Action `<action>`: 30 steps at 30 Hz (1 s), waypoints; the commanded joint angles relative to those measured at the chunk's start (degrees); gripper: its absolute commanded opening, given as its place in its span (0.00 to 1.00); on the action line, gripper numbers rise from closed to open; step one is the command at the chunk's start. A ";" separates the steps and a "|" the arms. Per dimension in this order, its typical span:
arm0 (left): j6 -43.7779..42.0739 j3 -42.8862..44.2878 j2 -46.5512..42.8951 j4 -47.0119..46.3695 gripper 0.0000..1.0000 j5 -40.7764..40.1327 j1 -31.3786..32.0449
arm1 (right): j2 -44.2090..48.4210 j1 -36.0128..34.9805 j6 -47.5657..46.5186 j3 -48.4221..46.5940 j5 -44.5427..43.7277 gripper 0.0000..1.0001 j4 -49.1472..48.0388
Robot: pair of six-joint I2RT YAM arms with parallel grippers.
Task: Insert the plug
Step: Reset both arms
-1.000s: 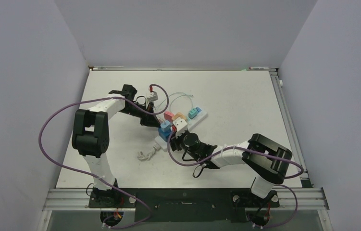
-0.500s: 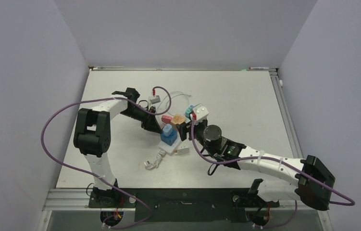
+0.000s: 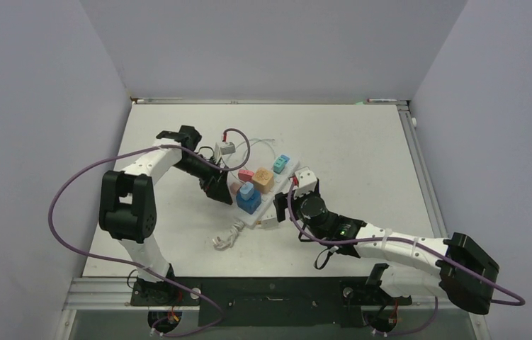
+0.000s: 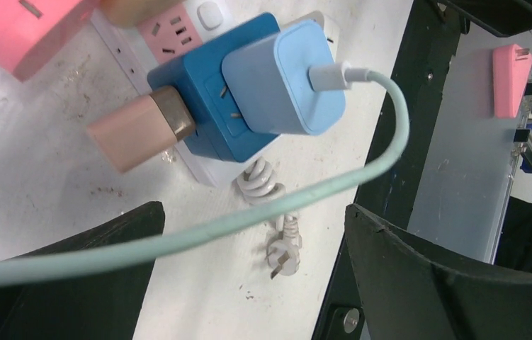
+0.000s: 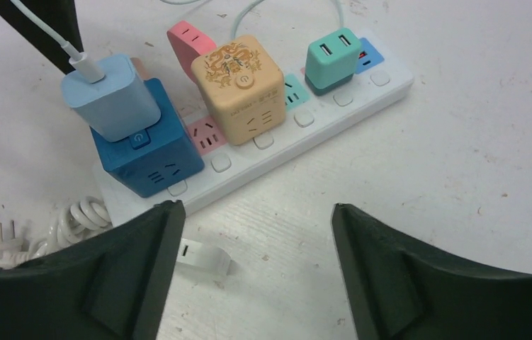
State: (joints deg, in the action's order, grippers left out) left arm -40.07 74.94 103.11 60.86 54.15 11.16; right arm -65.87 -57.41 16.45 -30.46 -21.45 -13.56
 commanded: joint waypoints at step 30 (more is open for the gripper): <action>42.74 -37.77 -21.05 -84.58 0.96 -25.28 -15.88 | 0.79 41.98 -2.54 6.35 -15.91 0.90 -10.83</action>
State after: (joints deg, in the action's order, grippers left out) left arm -1.83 38.41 79.22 -4.56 32.42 -4.60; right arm -61.14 -20.49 13.85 -25.34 -35.81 -19.33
